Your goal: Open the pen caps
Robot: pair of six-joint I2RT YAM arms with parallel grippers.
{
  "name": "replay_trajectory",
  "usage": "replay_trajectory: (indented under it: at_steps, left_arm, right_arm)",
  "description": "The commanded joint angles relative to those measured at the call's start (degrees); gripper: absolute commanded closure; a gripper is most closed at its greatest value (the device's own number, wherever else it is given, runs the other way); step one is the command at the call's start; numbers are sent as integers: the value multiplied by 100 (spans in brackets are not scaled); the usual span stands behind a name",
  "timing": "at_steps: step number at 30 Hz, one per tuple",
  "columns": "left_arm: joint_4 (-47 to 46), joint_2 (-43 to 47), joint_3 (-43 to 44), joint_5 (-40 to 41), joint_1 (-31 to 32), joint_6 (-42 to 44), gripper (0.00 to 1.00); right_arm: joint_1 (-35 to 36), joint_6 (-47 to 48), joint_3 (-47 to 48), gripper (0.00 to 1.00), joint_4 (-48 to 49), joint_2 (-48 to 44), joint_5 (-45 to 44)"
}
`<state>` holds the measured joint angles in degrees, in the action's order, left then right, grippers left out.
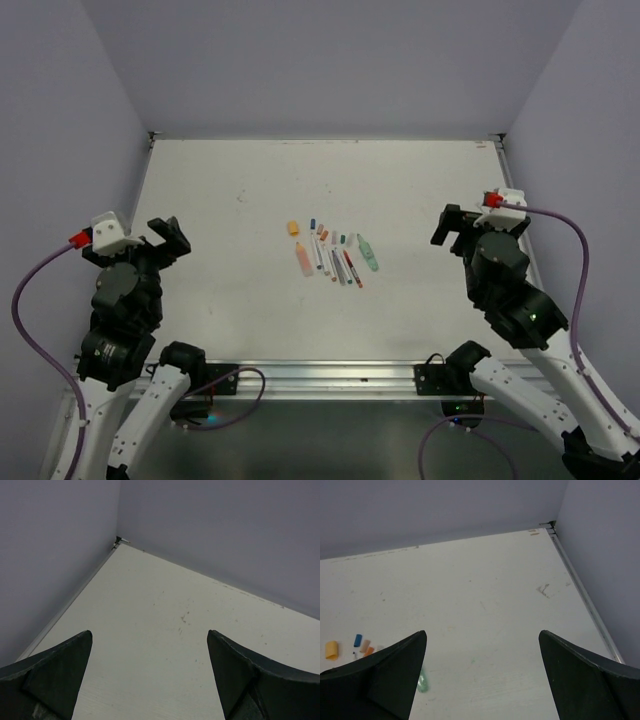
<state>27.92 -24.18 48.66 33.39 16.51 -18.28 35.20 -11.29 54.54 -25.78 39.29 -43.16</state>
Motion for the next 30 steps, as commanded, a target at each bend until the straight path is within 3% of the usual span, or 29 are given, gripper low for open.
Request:
replay_trajectory:
  at_steps: [1, 9, 30]
  left_arm:
    - [144, 491, -208, 230, -34, -26, 0]
    - [-32, 1258, -946, 317, -34, -237, 0]
    - [-173, 1311, -1272, 467, -34, -325, 0]
  right_arm:
    - [4, -31, -365, 1, -497, -640, -386]
    - [-4, 4, -1060, 1, -402, -2108, -395]
    - [-4, -5, -1183, 1, -243, -2250, -325]
